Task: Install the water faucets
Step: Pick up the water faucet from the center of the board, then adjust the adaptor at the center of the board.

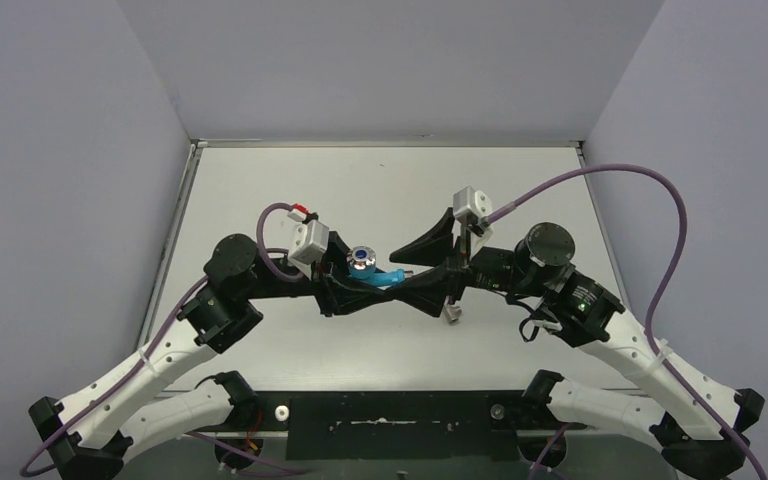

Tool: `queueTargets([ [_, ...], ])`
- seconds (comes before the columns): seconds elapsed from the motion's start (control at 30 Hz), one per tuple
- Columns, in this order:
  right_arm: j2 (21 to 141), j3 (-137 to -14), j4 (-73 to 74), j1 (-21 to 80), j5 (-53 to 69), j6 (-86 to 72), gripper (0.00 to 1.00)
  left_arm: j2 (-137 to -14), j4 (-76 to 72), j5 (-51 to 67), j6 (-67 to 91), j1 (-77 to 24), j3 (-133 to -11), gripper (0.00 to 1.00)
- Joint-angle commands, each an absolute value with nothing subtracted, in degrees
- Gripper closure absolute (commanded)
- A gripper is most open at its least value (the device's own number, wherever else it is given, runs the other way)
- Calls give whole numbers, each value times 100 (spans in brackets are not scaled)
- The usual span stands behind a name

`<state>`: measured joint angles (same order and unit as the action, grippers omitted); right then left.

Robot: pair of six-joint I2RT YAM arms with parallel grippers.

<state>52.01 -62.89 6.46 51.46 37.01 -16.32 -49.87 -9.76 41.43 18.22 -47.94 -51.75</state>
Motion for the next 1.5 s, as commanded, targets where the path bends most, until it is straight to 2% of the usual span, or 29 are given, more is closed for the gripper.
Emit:
queueTargets([
  [0.0, 4871, -6314, 144, 5167, 3483, -1793, 40, -4840, -970, 4144, 1593, -4782, -5412, 100],
  [0.6, 4844, -6025, 1135, 5122, 2427, -1653, 41, -4687, -1000, 4336, 1495, -4784, -5388, 100],
  [0.8, 4647, -6120, 1118, 5118, 2187, -1627, 39, -4572, -107, 3439, 1179, -4766, -5374, 100],
  [0.9, 4524, -6014, 1555, 5115, 980, -1835, 38, -4557, 686, 2476, 1095, -4722, -5366, 100],
  [1.03, 4661, -5814, 2925, 5102, -1395, -2637, 34, -4436, 1329, 1067, 1349, -4637, -5145, 100],
  [1.13, 4790, -5321, 3448, 5089, -1972, -3377, 32, -4246, 1406, 799, 1483, -4572, -4866, 100],
  [1.3, 5215, -4592, 3741, 4800, -1685, -4541, 30, -4079, 1430, 802, 1593, -4544, -4663, 100],
  [1.47, 5871, -4046, 3361, 4129, -623, -4275, 25, -4061, 1442, 959, 1619, -4544, -4592, 100],
])
